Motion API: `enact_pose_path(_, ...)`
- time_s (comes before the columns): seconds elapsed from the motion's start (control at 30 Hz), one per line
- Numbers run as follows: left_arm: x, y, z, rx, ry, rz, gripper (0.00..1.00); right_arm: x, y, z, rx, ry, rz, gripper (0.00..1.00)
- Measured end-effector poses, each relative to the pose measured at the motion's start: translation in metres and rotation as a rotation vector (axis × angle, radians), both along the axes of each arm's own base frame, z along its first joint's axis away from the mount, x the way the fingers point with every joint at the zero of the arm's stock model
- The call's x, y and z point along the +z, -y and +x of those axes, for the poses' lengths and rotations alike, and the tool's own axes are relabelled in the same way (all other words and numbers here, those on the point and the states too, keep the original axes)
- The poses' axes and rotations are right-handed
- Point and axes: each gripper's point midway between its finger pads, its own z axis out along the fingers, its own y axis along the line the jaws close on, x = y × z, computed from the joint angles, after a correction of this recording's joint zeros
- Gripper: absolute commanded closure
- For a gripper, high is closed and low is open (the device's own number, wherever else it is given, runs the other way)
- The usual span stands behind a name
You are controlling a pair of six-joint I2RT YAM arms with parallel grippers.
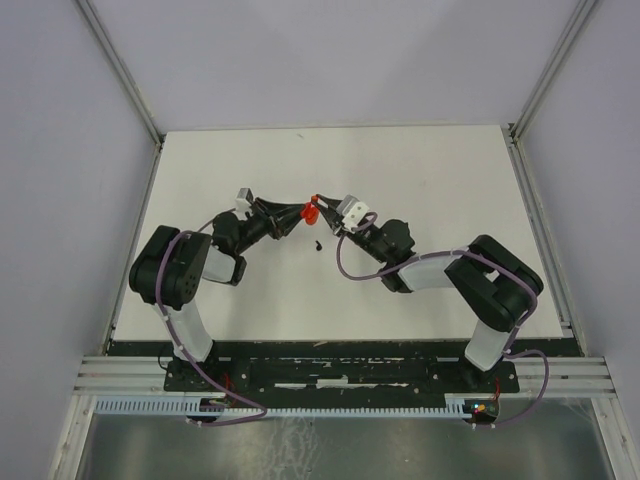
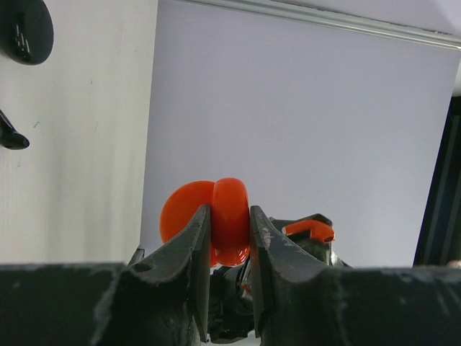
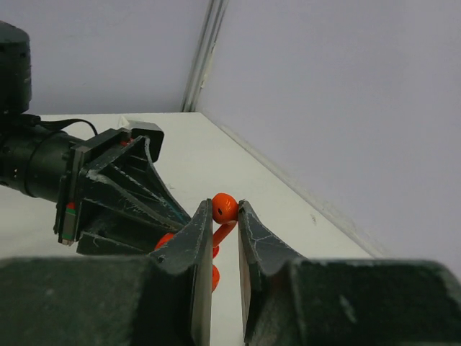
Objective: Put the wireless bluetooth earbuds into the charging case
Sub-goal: Place the earbud in the charging case.
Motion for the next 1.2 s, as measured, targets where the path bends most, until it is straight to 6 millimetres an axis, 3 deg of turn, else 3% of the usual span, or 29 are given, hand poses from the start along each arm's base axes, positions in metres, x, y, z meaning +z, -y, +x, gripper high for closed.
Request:
enact_pose_path(0.5,0.005,0.006,0.001,-0.013,0.011,-0.003,0.97,-0.029,-0.005,-0.001,-0.010,0.018,-0.078,0.99)
enact_pose_path(1.2,0.009,0.010,-0.003,-0.027,0.023,-0.006,0.97,-0.043,-0.006,0.002,-0.014,0.003,-0.096,0.99)
